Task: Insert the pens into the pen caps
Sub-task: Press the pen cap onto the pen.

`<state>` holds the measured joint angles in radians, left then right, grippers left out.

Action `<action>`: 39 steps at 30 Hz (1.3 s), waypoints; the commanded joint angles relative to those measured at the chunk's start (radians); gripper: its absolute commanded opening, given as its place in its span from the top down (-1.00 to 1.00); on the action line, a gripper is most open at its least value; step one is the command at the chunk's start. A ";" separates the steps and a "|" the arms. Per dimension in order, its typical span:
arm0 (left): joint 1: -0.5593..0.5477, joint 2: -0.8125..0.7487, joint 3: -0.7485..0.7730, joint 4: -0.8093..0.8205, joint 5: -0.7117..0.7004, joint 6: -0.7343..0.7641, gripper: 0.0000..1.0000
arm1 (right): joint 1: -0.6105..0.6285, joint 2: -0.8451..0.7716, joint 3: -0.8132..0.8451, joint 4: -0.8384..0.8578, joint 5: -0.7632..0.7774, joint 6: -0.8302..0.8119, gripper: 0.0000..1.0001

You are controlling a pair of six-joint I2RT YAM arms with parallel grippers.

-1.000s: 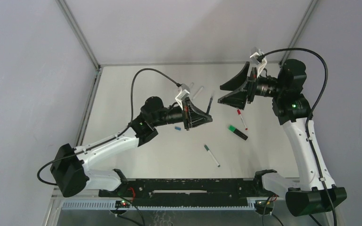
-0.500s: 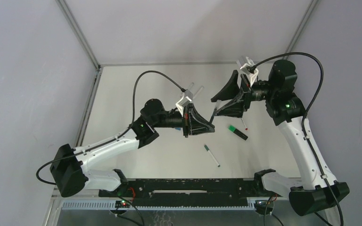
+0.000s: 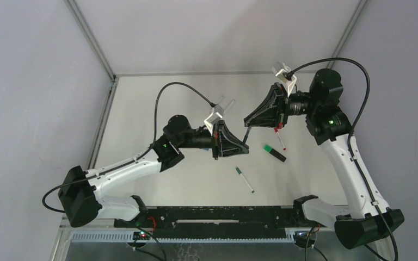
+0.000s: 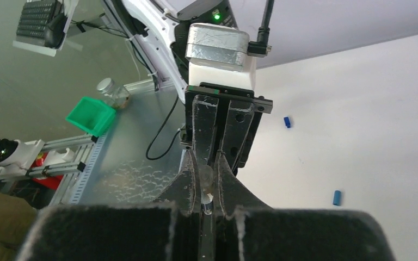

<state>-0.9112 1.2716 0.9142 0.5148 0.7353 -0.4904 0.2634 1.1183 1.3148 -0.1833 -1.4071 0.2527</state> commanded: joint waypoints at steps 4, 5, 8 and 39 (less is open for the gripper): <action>-0.016 -0.101 0.068 -0.047 -0.398 0.113 1.00 | 0.023 -0.034 -0.011 -0.156 0.183 0.017 1.00; -0.026 -0.111 0.085 -0.079 -0.506 0.137 1.00 | 0.028 -0.047 -0.030 -0.185 0.232 0.012 1.00; -0.064 -0.113 0.180 -0.213 -0.854 0.201 1.00 | 0.055 -0.085 -0.105 -0.291 0.399 -0.023 1.00; 0.117 -0.092 0.308 -0.205 -0.756 0.104 1.00 | 0.079 -0.106 -0.231 -0.322 0.330 -0.010 1.00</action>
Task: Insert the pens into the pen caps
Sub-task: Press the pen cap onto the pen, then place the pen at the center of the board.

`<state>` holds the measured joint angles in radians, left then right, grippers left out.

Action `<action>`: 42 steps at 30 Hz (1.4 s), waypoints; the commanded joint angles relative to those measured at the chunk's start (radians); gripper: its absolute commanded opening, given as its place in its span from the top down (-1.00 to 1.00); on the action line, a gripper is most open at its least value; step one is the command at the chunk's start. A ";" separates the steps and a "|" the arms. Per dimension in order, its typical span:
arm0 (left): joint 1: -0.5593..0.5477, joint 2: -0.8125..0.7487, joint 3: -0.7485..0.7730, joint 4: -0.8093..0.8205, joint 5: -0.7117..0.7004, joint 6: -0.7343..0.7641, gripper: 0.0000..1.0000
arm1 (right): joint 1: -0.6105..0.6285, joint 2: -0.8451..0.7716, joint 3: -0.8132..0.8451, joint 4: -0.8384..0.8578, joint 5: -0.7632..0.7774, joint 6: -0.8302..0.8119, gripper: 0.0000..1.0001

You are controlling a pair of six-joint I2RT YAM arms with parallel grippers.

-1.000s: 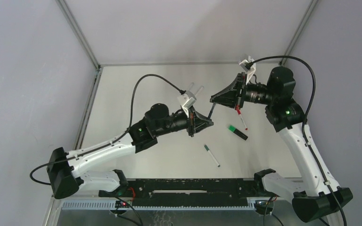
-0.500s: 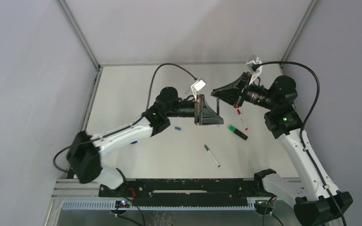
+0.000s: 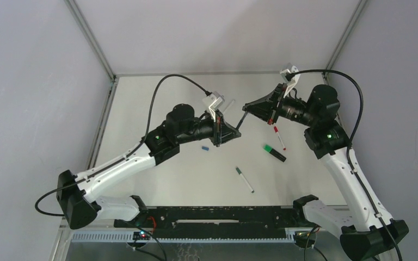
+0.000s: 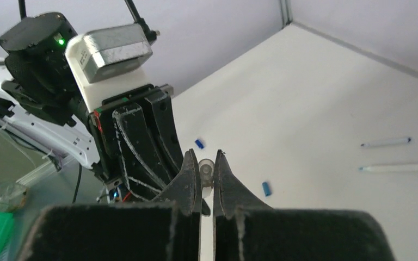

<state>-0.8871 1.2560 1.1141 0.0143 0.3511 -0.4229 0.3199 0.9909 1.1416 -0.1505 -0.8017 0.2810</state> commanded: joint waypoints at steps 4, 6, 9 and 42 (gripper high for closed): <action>0.090 -0.045 0.099 0.310 -0.230 0.041 1.00 | 0.009 0.029 -0.049 -0.217 -0.380 0.051 0.99; 0.087 -0.031 0.088 0.318 -0.176 0.041 1.00 | -0.006 0.032 -0.043 -0.132 -0.408 0.117 0.83; 0.080 -0.019 0.068 0.318 -0.112 0.038 1.00 | -0.033 0.043 -0.024 -0.037 -0.427 0.203 0.57; 0.074 0.245 -0.187 0.017 -0.126 -0.036 0.73 | -0.523 0.080 -0.106 -0.736 -0.180 -0.684 -0.99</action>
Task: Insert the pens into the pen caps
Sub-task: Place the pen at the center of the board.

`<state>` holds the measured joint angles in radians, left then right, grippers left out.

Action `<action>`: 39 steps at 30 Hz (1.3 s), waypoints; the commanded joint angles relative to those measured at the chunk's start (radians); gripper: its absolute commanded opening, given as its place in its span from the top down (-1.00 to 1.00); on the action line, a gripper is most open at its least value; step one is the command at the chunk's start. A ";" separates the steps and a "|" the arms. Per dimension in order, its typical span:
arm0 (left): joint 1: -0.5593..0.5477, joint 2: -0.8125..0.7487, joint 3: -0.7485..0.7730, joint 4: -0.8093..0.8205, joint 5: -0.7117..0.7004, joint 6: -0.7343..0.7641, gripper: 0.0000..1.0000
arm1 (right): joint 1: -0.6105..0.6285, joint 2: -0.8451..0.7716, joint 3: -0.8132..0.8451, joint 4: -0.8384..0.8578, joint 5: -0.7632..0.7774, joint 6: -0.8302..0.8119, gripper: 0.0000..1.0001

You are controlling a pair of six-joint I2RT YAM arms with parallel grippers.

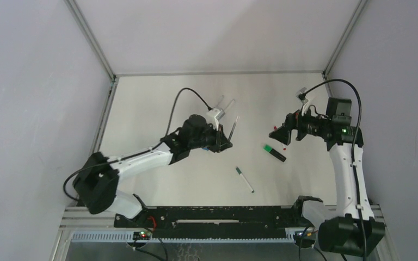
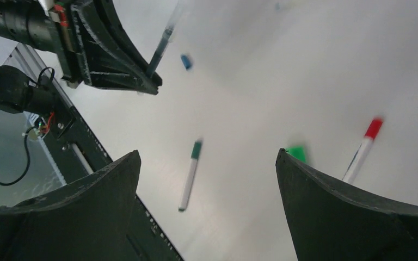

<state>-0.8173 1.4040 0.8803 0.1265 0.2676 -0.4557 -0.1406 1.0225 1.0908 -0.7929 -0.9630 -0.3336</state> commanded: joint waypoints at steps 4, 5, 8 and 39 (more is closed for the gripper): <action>0.006 0.287 0.183 -0.195 -0.038 -0.009 0.68 | -0.133 0.113 -0.102 -0.086 -0.089 -0.062 -0.99; 0.004 0.312 0.214 -0.209 -0.034 -0.009 0.68 | -0.142 0.119 -0.120 -0.067 -0.094 -0.047 -0.99; 0.005 0.431 0.295 -0.247 -0.027 -0.018 0.66 | -0.176 0.108 -0.173 0.007 -0.099 0.005 -0.99; 0.041 0.237 0.389 -0.227 -0.174 0.079 0.22 | -0.223 0.057 -0.270 0.131 -0.130 0.065 -0.98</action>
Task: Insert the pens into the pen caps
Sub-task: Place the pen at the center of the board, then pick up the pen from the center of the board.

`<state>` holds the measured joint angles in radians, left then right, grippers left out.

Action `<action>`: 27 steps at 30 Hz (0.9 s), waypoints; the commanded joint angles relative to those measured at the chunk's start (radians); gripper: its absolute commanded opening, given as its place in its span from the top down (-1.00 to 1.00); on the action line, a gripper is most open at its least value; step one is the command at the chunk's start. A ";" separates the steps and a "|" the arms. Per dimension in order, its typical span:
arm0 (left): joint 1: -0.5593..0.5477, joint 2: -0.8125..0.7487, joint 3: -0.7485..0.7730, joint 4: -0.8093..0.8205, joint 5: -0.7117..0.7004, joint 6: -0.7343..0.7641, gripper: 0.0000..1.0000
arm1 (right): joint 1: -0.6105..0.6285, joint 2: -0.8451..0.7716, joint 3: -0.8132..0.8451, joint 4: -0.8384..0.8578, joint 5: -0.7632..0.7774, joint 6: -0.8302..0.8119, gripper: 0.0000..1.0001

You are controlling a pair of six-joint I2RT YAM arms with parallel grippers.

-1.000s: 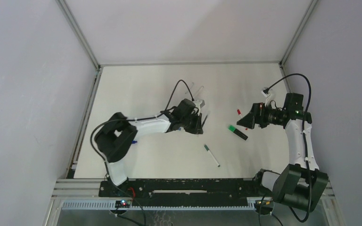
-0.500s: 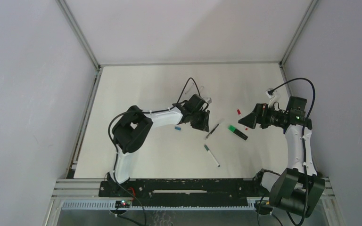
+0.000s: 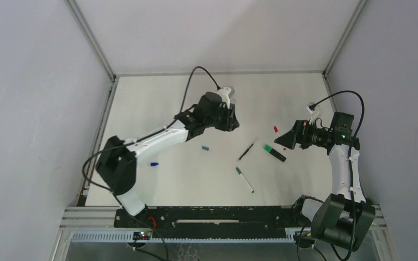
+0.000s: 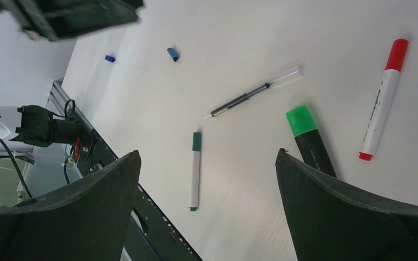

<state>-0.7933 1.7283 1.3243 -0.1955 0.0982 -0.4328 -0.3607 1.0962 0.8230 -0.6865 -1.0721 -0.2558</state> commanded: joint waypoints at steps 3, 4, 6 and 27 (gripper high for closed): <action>0.017 -0.104 -0.082 0.128 0.088 0.065 0.15 | 0.029 -0.006 -0.003 0.056 0.020 0.014 -0.91; 0.016 -0.100 -0.091 0.131 0.109 0.064 0.12 | 0.046 0.002 -0.002 0.079 0.041 0.052 -0.85; 0.008 -0.080 -0.112 0.138 0.137 0.058 0.06 | 0.076 0.025 -0.001 0.116 0.077 0.122 -0.76; -0.142 0.316 0.185 -0.149 -0.024 0.057 0.05 | 0.039 0.059 -0.033 0.175 0.086 0.217 -0.70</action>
<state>-0.9283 2.0224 1.4189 -0.2760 0.1238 -0.3923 -0.3134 1.1728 0.7967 -0.5438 -0.9737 -0.0582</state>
